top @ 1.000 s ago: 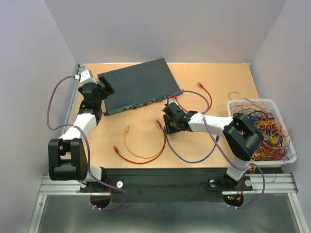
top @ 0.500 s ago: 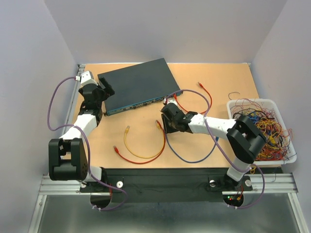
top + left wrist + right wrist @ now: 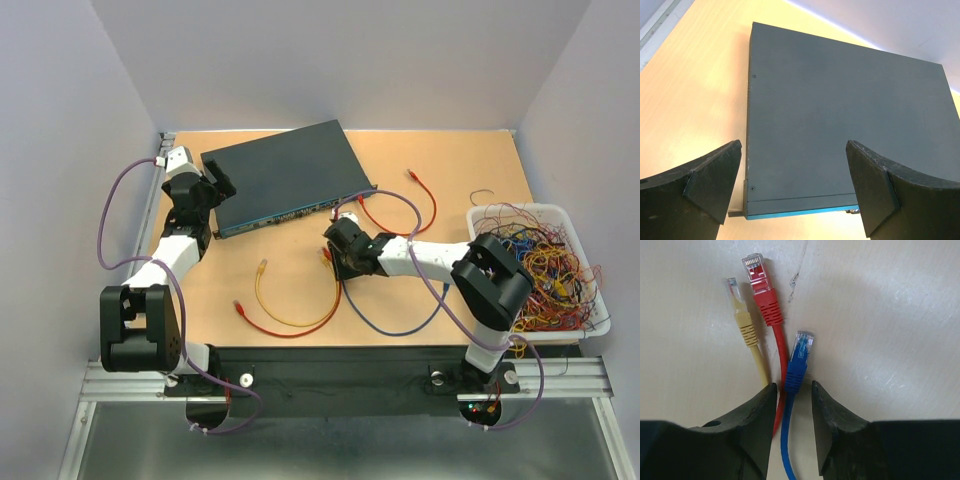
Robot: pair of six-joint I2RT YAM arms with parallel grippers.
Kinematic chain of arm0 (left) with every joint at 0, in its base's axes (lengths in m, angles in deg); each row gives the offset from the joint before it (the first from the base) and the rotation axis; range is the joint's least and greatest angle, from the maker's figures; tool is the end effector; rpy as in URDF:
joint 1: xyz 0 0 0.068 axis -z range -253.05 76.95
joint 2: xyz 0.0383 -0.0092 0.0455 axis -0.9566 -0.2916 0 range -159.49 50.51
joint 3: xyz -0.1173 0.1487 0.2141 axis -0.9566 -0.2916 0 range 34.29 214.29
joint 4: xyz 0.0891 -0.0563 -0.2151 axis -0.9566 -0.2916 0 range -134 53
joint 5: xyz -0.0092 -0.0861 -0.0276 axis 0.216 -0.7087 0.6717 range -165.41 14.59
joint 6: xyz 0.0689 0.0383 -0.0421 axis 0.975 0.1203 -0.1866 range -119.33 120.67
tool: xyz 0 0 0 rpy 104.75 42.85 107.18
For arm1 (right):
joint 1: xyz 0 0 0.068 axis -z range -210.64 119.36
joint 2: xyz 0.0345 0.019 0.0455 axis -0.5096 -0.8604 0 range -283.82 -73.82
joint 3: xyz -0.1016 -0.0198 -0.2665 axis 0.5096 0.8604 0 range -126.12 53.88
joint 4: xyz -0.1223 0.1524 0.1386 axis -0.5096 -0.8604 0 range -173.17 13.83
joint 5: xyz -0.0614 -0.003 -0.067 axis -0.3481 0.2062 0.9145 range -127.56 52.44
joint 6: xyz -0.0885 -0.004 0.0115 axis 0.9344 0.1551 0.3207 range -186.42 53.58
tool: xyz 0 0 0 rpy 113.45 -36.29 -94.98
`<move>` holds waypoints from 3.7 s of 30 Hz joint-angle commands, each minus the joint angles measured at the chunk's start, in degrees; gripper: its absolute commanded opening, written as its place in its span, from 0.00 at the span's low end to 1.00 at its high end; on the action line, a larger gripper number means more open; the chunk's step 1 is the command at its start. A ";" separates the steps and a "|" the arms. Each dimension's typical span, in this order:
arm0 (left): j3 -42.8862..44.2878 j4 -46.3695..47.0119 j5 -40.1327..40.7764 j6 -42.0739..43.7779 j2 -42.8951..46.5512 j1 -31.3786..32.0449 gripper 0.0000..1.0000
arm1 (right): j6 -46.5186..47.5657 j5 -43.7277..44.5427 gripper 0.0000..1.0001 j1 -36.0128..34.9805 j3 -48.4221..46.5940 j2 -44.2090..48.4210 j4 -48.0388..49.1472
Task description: Insert the plug into the switch port
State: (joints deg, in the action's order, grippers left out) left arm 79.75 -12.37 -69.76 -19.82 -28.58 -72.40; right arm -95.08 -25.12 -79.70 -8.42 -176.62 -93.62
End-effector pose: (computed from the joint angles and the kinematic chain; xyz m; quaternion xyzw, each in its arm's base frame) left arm 0.3365 0.0040 0.2892 -0.1624 0.7426 -0.0822 0.6445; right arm 0.2550 0.2678 0.1572 -0.1398 0.9457 0.0911 0.2791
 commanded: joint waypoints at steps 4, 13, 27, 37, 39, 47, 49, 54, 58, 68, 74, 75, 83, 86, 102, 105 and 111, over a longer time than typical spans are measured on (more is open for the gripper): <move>-0.63 2.62 0.33 1.07 1.31 0.23 0.97 | -1.22 3.10 0.29 -0.60 -1.86 -0.03 1.11; -0.36 2.62 0.68 1.24 0.69 0.23 0.97 | -0.69 1.53 0.12 -0.51 0.86 5.50 1.11; -1.25 13.60 -18.02 -7.36 -2.12 -7.23 0.99 | 5.89 4.61 0.09 1.41 9.74 18.87 1.54; 0.44 31.77 -15.59 -12.27 -3.17 -7.15 0.99 | 11.52 -3.12 0.00 10.55 6.14 17.12 5.14; -3.06 46.46 -14.96 -14.13 -5.62 -7.15 0.99 | 12.57 -5.50 0.01 12.75 4.66 15.02 6.63; 13.73 93.26 -34.34 -52.97 -39.18 -12.67 0.99 | 15.92 -7.44 0.00 14.16 -3.17 7.19 8.31; 16.87 93.85 -36.18 -49.07 -41.33 -12.51 0.99 | 16.45 -7.53 0.00 14.34 -4.66 6.13 8.22; 19.37 64.79 -33.22 -28.07 -30.17 -10.93 0.99 | 16.80 -7.61 0.01 14.52 -6.07 4.11 8.22; 31.26 16.44 1.31 5.58 -19.80 -0.83 0.99 | 16.36 -8.32 0.00 14.60 -6.69 2.52 8.22; 62.44 -6.94 18.40 23.35 -35.24 0.83 0.98 | 16.80 -7.00 0.00 14.69 -5.38 3.13 8.22; 63.45 -1.52 16.07 24.36 -37.37 2.17 0.99 | 17.42 -7.00 0.00 17.06 -6.33 2.00 7.96; 63.27 -0.38 15.36 24.01 -37.45 2.17 0.99 | 17.42 -6.91 0.01 17.33 -7.12 0.69 7.87; 70.47 -1.77 9.56 24.10 -40.53 1.99 0.99 | 17.94 -3.48 0.00 17.51 -16.88 -6.96 6.56; 72.58 -3.26 6.75 23.66 -40.35 1.64 0.99 | 18.47 -3.22 0.00 17.59 -20.04 -9.86 6.20; 71.18 -5.90 -0.29 18.30 -37.10 -2.40 0.98 | 18.91 0.29 0.00 19.00 -22.95 -14.27 4.36; 71.79 -6.60 -1.34 17.77 -37.28 -2.67 0.97 | 18.65 -0.05 0.00 19.26 -24.18 -15.49 4.36; 71.53 -6.78 -2.05 17.06 -37.19 -3.46 0.97 | 18.65 -1.11 0.00 19.61 -26.73 -17.60 4.36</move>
State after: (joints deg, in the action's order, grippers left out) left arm 150.04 -20.81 -70.44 -1.94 -70.44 -75.42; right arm -76.72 -26.19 -60.62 -32.20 -193.69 -89.84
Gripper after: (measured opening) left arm 0.974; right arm 0.177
